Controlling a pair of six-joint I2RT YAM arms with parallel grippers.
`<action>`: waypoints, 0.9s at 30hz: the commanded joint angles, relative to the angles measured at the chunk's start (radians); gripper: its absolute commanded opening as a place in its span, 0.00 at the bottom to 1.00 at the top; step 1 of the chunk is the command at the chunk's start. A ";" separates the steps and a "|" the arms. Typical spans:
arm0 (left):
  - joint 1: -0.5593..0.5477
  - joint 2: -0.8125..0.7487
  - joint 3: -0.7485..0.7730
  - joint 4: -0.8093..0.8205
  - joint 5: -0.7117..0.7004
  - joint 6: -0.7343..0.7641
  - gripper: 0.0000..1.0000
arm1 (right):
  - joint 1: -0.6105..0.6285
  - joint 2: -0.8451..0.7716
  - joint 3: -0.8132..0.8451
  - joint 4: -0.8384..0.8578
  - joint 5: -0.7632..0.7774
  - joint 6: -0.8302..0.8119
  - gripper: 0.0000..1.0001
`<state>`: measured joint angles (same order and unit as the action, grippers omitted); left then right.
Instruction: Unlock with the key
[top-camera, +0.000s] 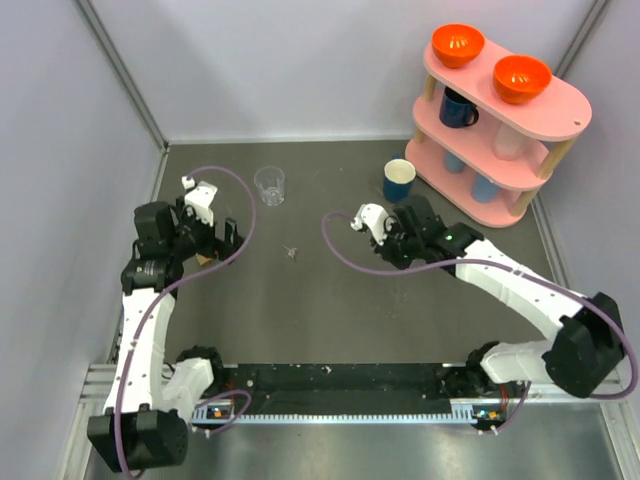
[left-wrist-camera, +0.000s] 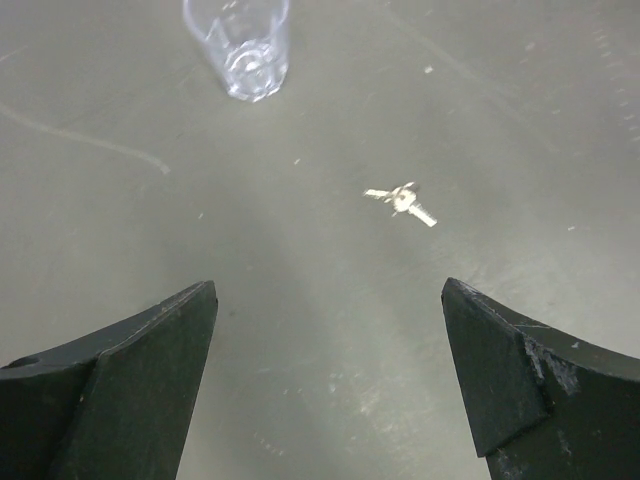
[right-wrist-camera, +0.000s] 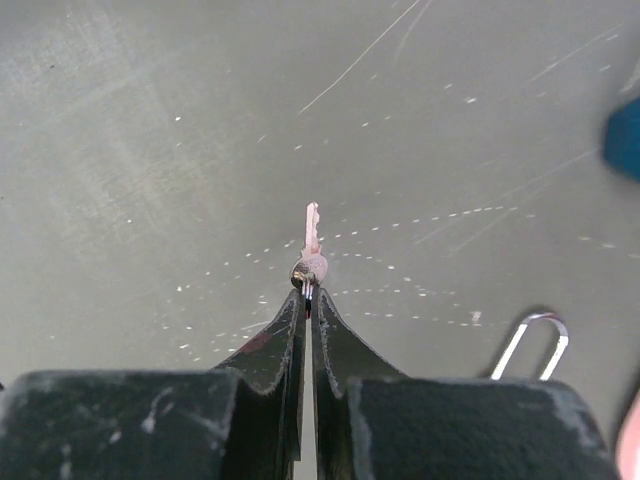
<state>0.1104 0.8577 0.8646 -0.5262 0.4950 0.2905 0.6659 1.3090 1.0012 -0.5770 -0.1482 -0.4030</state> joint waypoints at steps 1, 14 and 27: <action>-0.006 0.101 0.146 0.038 0.233 -0.056 0.99 | 0.011 -0.132 0.025 0.066 0.051 -0.098 0.00; -0.324 0.564 0.513 0.011 0.263 -0.377 0.99 | 0.155 -0.237 -0.093 0.422 0.364 -0.405 0.00; -0.492 0.803 0.679 0.011 0.263 -0.485 0.97 | 0.241 -0.145 -0.141 0.618 0.469 -0.390 0.00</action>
<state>-0.3492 1.6539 1.4960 -0.5449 0.7654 -0.1547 0.8604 1.1496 0.8494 -0.0456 0.2779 -0.7933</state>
